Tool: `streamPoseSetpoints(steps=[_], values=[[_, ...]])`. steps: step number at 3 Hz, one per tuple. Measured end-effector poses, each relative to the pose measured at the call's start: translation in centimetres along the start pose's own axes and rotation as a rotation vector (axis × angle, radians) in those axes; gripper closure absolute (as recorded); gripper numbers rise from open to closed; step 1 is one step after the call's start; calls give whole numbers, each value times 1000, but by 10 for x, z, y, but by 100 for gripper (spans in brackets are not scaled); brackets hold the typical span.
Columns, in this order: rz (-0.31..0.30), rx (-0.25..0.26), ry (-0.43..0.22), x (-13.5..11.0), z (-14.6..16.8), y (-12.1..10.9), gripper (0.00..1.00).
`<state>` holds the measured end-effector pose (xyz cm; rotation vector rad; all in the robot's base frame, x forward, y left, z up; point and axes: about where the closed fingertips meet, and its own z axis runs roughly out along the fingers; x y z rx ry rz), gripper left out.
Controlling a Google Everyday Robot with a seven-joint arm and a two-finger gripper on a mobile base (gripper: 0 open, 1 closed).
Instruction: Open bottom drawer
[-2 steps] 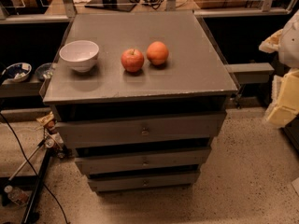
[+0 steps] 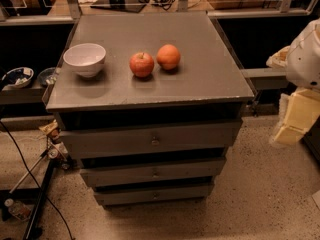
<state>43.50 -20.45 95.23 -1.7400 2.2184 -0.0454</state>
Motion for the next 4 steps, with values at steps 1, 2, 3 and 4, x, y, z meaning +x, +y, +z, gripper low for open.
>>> streamPoseSetpoints(steps=[1, 2, 3, 4], values=[[0, 0, 0, 0, 0, 0, 0], [-20, -28, -11, -6, 20, 23, 0], [-67, -99, -50, -28, 91, 65, 0], [-67, -99, -50, -28, 91, 65, 0]])
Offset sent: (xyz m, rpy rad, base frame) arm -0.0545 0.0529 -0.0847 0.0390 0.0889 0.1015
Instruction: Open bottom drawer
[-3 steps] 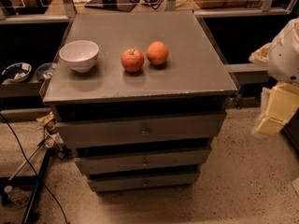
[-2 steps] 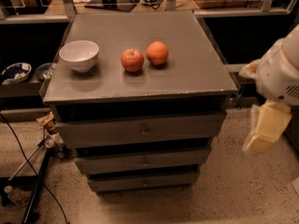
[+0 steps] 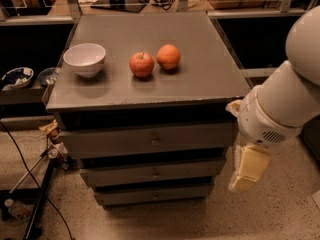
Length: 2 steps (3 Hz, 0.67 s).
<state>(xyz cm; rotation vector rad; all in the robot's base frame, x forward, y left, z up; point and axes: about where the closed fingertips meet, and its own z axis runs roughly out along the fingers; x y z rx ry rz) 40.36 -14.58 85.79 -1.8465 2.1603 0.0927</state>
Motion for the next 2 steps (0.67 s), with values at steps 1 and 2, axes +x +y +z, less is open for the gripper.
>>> streamPoseSetpoints(steps=[1, 2], values=[[1, 24, 6, 1, 18, 7, 0], [27, 12, 6, 8, 80, 10, 0]])
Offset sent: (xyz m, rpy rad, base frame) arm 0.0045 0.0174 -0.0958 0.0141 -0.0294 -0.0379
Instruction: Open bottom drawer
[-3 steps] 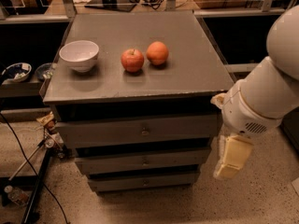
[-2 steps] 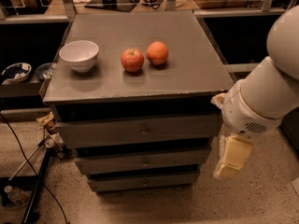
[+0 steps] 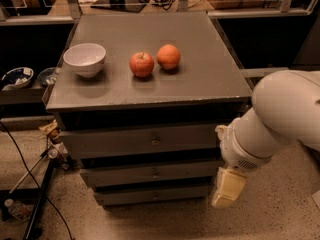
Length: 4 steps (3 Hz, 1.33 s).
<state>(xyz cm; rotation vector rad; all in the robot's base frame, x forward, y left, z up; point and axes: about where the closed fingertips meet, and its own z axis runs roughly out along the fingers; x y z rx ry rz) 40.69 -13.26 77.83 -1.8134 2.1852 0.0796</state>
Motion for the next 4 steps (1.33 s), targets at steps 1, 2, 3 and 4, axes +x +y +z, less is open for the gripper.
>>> streamPoseSetpoints(steps=[1, 2, 3, 4], values=[[0, 0, 0, 0, 0, 0, 0], [25, -72, 6, 8, 36, 19, 0], [45, -131, 33, 14, 71, 33, 0], [33, -201, 43, 9, 106, 41, 0]])
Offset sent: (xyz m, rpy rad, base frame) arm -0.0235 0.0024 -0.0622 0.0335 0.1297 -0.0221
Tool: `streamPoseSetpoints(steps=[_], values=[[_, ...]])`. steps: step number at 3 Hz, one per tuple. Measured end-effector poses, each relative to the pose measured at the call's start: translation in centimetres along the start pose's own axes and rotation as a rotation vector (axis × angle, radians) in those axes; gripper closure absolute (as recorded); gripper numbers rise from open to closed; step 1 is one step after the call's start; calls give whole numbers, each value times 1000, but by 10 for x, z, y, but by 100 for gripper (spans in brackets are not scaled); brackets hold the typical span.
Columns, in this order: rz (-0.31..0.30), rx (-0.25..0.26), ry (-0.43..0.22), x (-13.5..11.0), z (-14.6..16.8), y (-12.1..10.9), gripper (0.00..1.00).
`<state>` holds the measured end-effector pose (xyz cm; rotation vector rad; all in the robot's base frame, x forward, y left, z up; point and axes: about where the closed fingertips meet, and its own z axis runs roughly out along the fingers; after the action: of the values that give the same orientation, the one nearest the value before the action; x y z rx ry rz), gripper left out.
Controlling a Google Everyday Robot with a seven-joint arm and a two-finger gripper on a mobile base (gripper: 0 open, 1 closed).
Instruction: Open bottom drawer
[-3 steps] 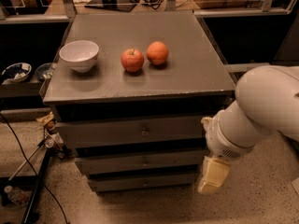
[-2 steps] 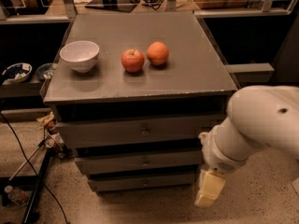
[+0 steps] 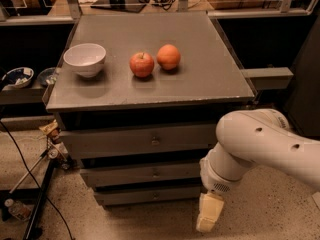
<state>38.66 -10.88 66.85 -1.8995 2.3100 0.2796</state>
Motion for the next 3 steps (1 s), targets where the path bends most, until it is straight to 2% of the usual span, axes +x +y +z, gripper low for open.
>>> streamPoseSetpoints(steps=[1, 2, 3], values=[[-1, 9, 4, 1, -1, 3, 0], [37, 32, -26, 4, 15, 2, 0], [98, 66, -77, 9, 46, -6, 0]])
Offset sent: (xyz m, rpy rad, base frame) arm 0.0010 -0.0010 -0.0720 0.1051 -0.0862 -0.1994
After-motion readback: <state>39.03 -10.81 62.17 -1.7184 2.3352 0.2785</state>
